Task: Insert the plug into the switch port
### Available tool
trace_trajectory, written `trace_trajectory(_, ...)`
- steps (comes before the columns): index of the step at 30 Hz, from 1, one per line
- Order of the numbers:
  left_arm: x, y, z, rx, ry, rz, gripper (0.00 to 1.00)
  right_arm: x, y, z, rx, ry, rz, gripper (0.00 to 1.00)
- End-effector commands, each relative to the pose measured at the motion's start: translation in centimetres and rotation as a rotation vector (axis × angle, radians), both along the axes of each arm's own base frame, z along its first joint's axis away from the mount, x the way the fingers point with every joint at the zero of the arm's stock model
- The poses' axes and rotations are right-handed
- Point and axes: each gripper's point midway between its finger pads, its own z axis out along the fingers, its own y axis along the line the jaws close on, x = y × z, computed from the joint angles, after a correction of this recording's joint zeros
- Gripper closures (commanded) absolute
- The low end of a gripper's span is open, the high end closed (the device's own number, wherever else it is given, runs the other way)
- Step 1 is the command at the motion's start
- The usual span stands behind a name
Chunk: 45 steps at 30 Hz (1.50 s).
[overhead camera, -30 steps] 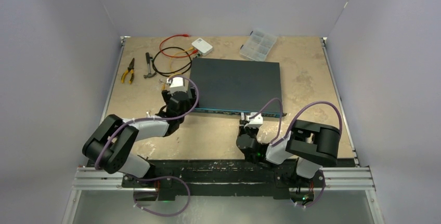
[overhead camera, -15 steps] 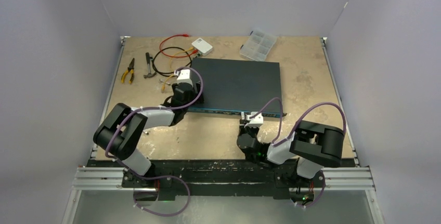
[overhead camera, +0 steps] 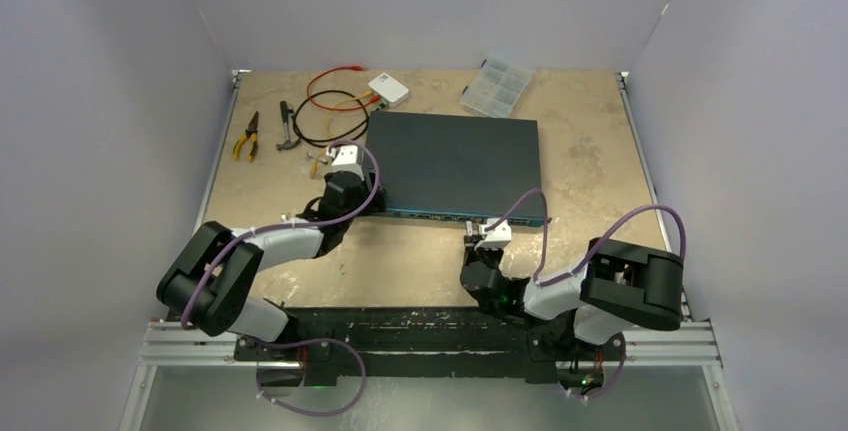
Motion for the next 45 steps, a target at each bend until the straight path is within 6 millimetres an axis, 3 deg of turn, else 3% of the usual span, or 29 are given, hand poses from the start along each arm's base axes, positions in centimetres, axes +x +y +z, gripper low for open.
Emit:
trace_trajectory(1, -6.6, -0.9, -5.1, 0.004, 0.238, -0.136, 0.29, -0.3, -0.2, -0.5, 0.011, 0.014, -0.006, 1.0)
trace_trajectory(13, -6.3, -1.0, -5.0, 0.02, 0.221, -0.134, 0.29, 0.3, 0.4, -0.9, -0.019, -0.008, -0.019, 1.0)
trace_trajectory(45, -6.3, -0.9, -5.2, 0.025, 0.223, -0.13, 0.29, 1.7, 0.0, -0.2, 0.004, -0.061, -0.108, 1.0)
